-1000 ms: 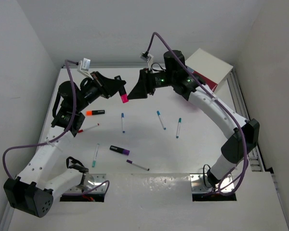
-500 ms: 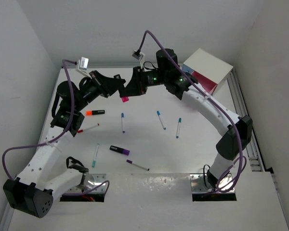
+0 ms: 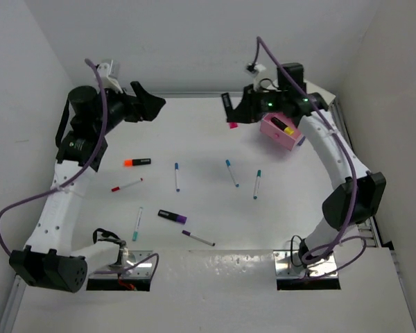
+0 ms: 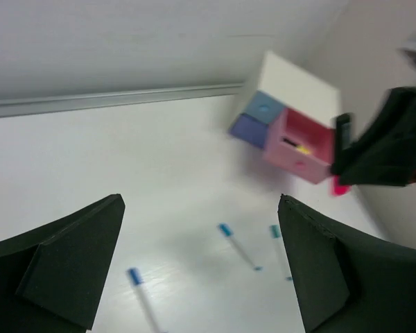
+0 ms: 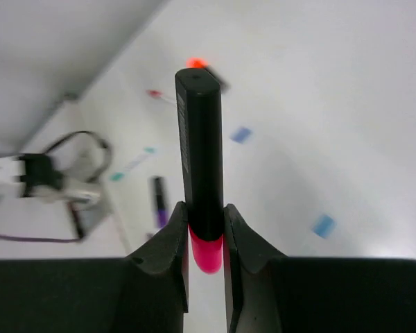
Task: Sort the stationery into containers
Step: Place the pen in the drawer.
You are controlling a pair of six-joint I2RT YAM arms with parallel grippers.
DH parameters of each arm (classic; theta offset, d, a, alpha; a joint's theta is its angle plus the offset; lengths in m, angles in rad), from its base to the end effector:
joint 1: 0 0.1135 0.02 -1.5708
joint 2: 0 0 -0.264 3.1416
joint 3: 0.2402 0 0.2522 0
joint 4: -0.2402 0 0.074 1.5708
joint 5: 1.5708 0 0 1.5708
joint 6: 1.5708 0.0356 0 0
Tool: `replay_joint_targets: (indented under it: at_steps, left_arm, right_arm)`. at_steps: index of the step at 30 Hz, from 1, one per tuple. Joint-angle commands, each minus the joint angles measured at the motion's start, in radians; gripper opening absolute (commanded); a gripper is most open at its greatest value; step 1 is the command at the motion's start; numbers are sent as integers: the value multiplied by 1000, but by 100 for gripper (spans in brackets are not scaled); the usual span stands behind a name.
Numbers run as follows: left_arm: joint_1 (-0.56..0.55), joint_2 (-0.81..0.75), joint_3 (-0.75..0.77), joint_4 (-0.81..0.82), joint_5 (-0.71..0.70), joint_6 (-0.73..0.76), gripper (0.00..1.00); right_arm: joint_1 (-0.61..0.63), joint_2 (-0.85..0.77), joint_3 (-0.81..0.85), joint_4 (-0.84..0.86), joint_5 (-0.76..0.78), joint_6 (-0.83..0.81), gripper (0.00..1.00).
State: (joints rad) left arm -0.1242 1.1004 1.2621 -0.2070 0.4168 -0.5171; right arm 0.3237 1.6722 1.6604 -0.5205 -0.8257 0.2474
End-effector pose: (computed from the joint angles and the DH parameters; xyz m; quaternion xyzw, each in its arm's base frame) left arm 0.2353 -0.0439 0.4427 0.0021 0.7216 -0.3550 0.5944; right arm 0.3490 0.1447 0.3834 -0.2293 0.7871 0.4623 0.3380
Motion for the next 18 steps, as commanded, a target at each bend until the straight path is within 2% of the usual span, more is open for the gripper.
replay_joint_targets:
  at_steps: [1, 2, 3, 6, 8, 13, 18]
  left_arm:
    - [32, 99, 132, -319, -134, 328, 100]
    - [41, 114, 150, -345, -160, 351, 100]
    - [44, 127, 154, -386, -232, 362, 100]
    - [54, 136, 111, -396, -318, 353, 100]
    - [61, 127, 65, -391, -265, 391, 100]
    - [63, 104, -4, -422, -248, 428, 100]
    - [58, 137, -3, -485, -341, 569, 100]
  right_arm:
    - [-159, -45, 27, -278, 108, -394, 0]
    - [-185, -42, 32, -304, 147, -509, 0]
    - [-207, -32, 36, -320, 219, -558, 0]
    - [-291, 33, 100, -387, 328, -727, 0]
    - [-354, 76, 154, -420, 371, -799, 0]
    - [-416, 153, 159, -371, 459, -888, 0]
    - [-411, 227, 185, -346, 513, -950, 0]
